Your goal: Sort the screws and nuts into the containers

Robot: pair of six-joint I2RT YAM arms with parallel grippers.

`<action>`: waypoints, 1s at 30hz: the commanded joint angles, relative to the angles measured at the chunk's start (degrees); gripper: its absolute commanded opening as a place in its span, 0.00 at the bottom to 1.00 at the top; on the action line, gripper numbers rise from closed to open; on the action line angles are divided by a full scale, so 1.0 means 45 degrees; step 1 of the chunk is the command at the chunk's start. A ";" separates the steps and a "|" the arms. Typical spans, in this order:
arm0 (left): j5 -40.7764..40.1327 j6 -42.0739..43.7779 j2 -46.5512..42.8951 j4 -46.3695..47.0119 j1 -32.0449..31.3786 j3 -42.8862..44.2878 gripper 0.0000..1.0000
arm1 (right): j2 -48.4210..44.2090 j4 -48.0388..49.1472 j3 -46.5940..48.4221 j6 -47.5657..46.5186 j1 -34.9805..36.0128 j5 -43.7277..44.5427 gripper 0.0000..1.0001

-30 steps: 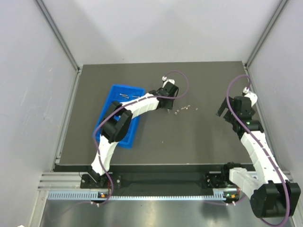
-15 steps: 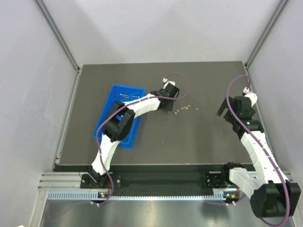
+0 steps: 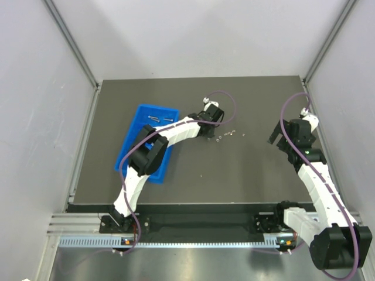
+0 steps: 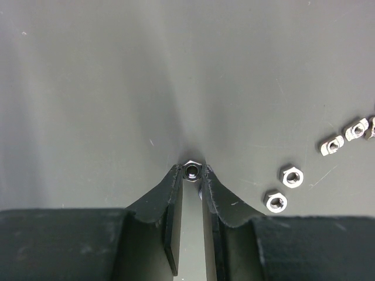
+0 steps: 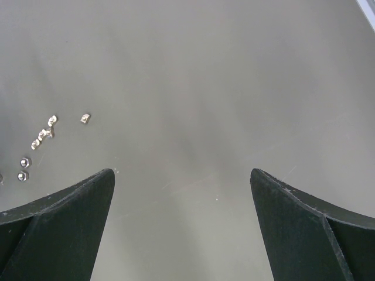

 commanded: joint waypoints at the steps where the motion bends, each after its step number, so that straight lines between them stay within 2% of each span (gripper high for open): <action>1: -0.0204 0.0152 0.0071 0.0036 -0.0029 0.0158 0.16 | -0.0159 0.0281 -0.0015 0.0013 -0.0064 0.0153 1.00; 7: -0.0575 -0.0081 -0.1040 0.0153 -0.0029 -0.0310 0.16 | -0.0120 0.0281 0.0004 0.0013 -0.0083 0.0114 1.00; 16: -0.1474 -0.1155 -0.4145 -0.0451 -0.0009 -0.2594 0.16 | -0.0100 0.0320 -0.0015 0.0111 -0.0083 -0.0140 1.00; 20: -0.1901 -0.1760 -0.6114 -0.0822 0.0010 -0.4153 0.17 | -0.0101 0.0340 -0.0054 0.0169 -0.0083 -0.0257 1.00; 23: -0.1710 -0.1568 -0.7096 -0.0667 0.0069 -0.4977 0.18 | -0.0100 0.0437 -0.0113 0.0169 -0.0045 -0.0316 1.00; 26: -0.0891 -0.1002 -0.7352 0.0756 0.0030 -0.5602 0.29 | -0.0003 0.0555 -0.0132 0.0131 -0.0083 -0.0414 1.00; 28: -0.0596 -0.0942 -0.7002 0.1051 0.0030 -0.5410 0.40 | 0.0056 0.0555 -0.0074 0.0150 -0.0064 -0.0530 1.00; 30: -0.0633 -0.0707 -0.6105 0.1072 0.0030 -0.4708 0.44 | 0.0017 0.0515 -0.0074 0.0091 -0.0064 -0.0550 1.00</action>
